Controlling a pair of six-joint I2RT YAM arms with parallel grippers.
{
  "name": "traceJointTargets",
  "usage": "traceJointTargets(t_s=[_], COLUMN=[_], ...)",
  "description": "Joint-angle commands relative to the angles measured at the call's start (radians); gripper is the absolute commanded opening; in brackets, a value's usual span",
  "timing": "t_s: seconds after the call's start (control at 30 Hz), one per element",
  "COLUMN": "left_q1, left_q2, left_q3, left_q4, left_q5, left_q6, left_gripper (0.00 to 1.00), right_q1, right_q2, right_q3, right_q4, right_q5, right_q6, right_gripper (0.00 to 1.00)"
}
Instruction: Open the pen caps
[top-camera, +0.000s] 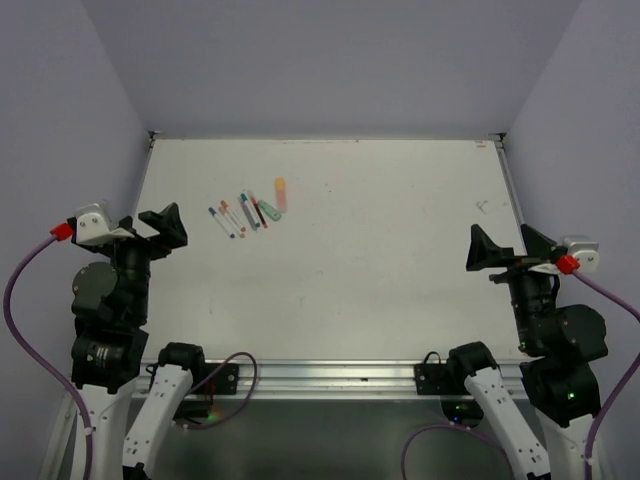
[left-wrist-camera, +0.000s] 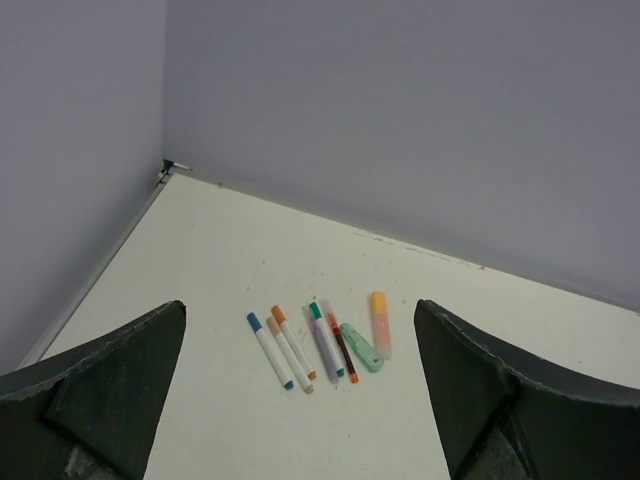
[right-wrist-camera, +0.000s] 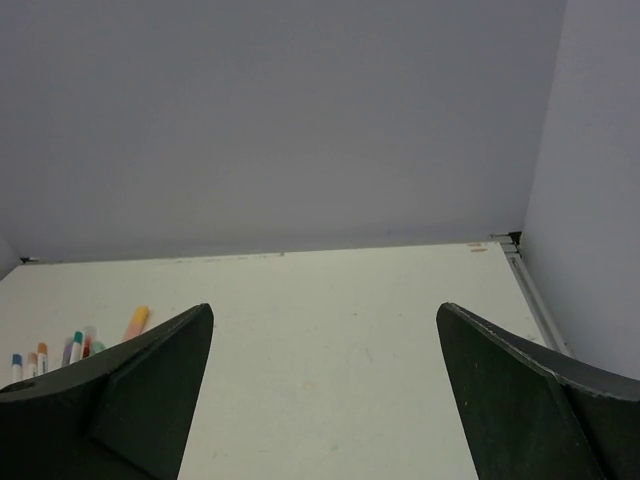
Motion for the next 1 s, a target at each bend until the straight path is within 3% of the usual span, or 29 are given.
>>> traceJointTargets(t_s=[0.0, 0.3, 0.53, 0.73, 0.97], left_q1=[-0.008, -0.006, -0.006, -0.006, 0.012], left_q2=[0.032, 0.117, 0.248, 0.433, 0.709], left_q3=[-0.003, -0.010, -0.017, -0.040, -0.061], left_q4=[0.012, -0.028, -0.080, -0.105, -0.008], left_q5=[-0.010, 0.018, 0.041, 0.015, 0.021], left_q6=[-0.006, -0.046, -0.104, -0.191, -0.291], left_gripper=[1.00, 1.00, 1.00, 1.00, 0.96], right_q1=[-0.005, -0.006, -0.006, -0.006, -0.006], right_q2=[0.023, 0.088, 0.148, 0.266, 0.353], right_q3=[0.030, 0.017, -0.049, -0.040, -0.065], right_q4=[-0.002, -0.044, -0.036, -0.074, -0.061], right_q5=[-0.022, -0.020, -0.132, -0.160, -0.209], right_q6=[0.009, 0.104, 0.201, 0.270, 0.310], right_gripper=[0.99, 0.99, 0.99, 0.99, 0.99])
